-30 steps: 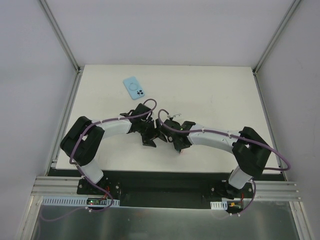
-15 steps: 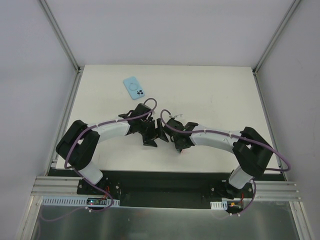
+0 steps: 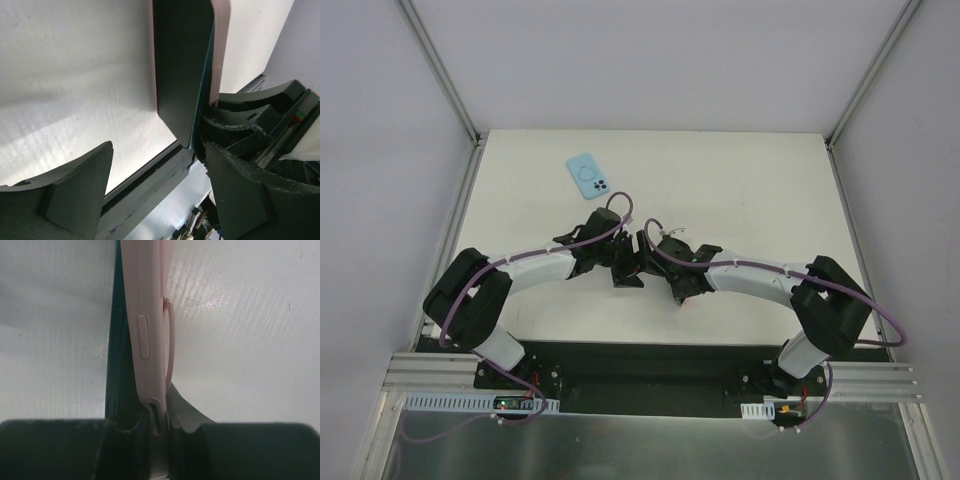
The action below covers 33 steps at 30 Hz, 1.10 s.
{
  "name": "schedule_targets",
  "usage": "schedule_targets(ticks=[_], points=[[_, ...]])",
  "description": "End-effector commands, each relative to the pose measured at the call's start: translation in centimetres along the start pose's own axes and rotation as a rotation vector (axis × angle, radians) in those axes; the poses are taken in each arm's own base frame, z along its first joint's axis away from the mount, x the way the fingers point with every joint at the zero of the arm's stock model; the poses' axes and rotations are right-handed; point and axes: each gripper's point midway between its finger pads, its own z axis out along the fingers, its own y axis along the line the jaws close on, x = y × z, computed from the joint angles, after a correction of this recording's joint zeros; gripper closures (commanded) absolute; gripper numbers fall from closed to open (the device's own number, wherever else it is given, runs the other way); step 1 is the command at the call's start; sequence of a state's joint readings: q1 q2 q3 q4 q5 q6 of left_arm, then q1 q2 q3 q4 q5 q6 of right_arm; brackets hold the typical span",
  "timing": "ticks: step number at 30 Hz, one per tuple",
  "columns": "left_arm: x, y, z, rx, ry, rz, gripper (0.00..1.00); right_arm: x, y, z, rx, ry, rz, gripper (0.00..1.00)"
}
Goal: Take the phone out of the phone case
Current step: Remove the phone case from the phone.
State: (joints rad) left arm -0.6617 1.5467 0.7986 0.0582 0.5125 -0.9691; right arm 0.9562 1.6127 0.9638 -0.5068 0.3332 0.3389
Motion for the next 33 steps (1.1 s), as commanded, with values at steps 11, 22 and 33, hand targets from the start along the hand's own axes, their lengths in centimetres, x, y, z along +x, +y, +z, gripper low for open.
schedule_targets(ticks=[11, 22, 33], points=[[-1.7, -2.6, 2.8, 0.051, -0.070, 0.018, 0.29, 1.5, 2.8, 0.6, -0.199, 0.013, 0.030, 0.99], [-1.4, -2.0, 3.6, -0.083, -0.112, 0.094, 0.30, 1.2, 3.8, -0.5, -0.266, 0.011, 0.019, 0.99], [-0.9, -0.1, 4.4, -0.232, -0.205, 0.140, 0.31, 1.0, 5.1, -1.0, -0.333, 0.021, 0.037, 0.99]])
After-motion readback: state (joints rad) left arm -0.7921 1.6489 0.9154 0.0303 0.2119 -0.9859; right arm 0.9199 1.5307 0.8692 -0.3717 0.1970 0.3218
